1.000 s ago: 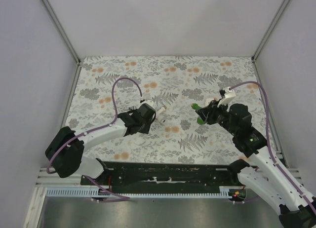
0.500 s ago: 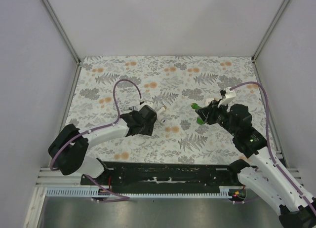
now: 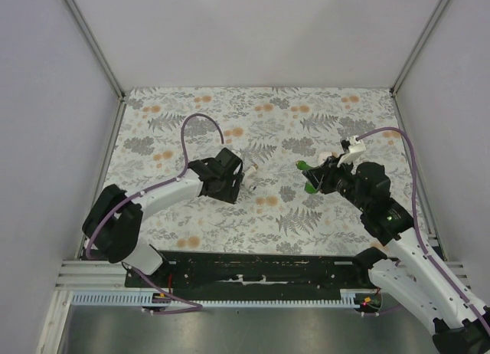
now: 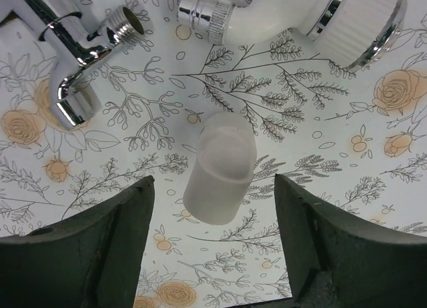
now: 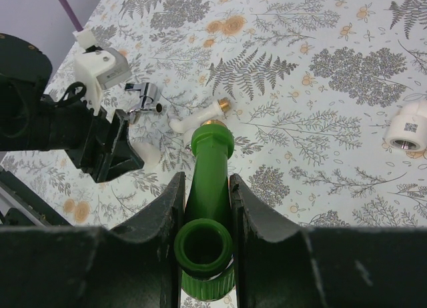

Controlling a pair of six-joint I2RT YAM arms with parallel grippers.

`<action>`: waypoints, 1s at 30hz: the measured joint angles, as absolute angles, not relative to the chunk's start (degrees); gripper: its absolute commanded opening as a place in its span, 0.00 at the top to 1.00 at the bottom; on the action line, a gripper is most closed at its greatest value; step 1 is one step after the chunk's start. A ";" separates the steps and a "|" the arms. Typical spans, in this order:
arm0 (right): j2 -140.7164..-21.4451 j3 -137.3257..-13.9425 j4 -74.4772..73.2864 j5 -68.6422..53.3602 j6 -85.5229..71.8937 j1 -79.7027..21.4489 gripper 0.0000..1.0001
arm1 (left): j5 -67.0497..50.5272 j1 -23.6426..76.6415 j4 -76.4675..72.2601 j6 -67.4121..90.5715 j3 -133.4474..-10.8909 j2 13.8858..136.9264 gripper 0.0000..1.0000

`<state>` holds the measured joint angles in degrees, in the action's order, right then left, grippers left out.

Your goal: Install the water faucets

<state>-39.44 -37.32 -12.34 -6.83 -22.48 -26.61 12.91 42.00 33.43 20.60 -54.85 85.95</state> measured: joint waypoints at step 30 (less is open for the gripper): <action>-42.24 -36.91 -9.47 -14.20 -17.15 -26.61 1.00 | 0.80 37.06 38.33 16.08 -60.05 88.27 0.87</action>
